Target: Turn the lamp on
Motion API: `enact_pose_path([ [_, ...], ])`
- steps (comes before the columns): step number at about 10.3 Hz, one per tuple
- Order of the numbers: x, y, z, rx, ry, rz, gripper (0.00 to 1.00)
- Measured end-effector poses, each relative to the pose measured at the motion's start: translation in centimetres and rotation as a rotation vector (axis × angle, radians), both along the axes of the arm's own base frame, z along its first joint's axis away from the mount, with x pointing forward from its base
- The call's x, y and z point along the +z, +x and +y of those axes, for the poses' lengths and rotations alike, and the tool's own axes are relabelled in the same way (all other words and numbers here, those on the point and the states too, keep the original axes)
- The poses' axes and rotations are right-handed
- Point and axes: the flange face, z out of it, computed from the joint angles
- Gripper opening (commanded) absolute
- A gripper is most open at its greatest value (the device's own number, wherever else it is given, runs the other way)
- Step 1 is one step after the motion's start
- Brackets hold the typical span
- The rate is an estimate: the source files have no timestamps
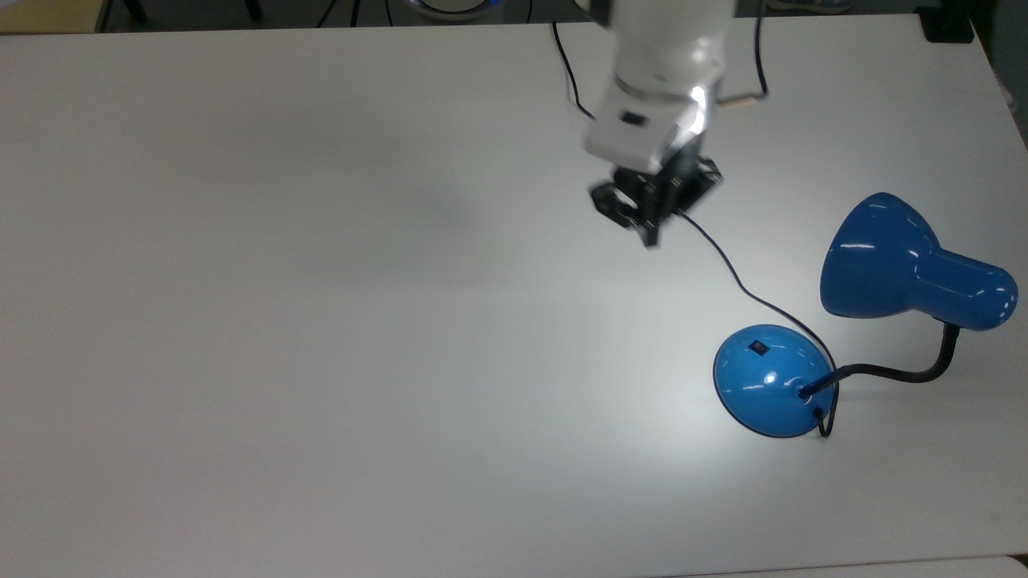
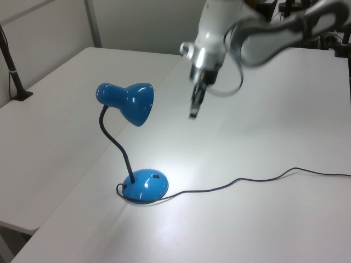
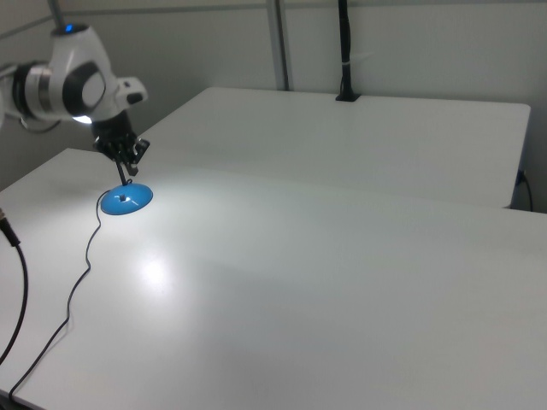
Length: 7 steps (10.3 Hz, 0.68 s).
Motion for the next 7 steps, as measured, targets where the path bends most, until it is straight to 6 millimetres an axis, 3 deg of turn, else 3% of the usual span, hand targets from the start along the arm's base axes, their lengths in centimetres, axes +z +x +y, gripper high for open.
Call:
enact_pose_path([
  [2, 5.9, -2.6, -8.2, -0.093, -0.040, 0.121, 1.00],
  [4, 9.2, -5.0, -15.1, -0.173, -0.082, 0.180, 1.00],
  [7, 9.6, -5.7, -19.9, -0.232, -0.117, 0.226, 1.00],
])
